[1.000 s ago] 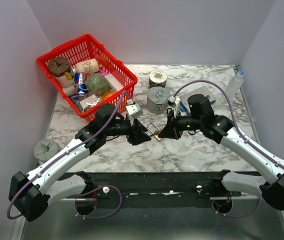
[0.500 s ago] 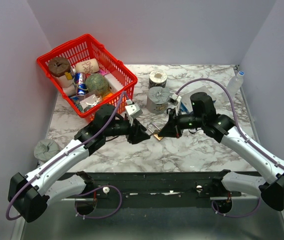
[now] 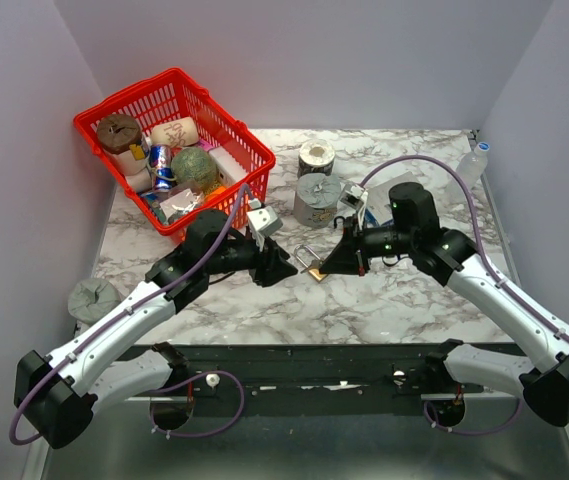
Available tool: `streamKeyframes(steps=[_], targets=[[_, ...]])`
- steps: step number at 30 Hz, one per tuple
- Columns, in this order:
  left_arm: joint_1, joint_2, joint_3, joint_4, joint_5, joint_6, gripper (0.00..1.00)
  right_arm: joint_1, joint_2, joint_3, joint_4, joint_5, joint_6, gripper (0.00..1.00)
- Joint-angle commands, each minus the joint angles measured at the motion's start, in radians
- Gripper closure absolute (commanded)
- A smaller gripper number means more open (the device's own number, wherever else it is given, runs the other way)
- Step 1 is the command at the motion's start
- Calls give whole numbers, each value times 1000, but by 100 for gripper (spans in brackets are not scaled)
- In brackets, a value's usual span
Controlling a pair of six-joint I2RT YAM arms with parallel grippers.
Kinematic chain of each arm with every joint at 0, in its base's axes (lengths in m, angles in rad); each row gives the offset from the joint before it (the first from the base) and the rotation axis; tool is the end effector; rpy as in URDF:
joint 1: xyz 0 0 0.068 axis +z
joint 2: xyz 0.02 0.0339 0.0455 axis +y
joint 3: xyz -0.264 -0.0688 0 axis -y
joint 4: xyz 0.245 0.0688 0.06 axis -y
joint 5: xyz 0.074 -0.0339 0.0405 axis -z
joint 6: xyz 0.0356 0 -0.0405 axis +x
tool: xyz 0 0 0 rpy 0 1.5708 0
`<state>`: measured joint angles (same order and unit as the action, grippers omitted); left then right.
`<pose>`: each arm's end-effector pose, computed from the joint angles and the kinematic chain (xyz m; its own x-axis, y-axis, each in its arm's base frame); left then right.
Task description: Unlock with the key
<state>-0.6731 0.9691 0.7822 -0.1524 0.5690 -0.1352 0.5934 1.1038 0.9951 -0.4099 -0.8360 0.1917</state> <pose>0.1605 -0.1525 0.3100 -0.3822 0.1595 -0.9102 0.8790 0.3668 -0.3048 0.1811 0.1540 0.3338 -0.5766 -0.2348 -0.7825 -0.8142 0.2447 0.5265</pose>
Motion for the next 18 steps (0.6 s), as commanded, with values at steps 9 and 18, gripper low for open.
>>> streamKeyframes(steps=[9,18], targets=[[4,-6,-26,70,173,-17,46,-4,36,-13,51,-49,26,99],[4,10,-20,56,220,2,48,-6,42,-6,51,-48,26,99]])
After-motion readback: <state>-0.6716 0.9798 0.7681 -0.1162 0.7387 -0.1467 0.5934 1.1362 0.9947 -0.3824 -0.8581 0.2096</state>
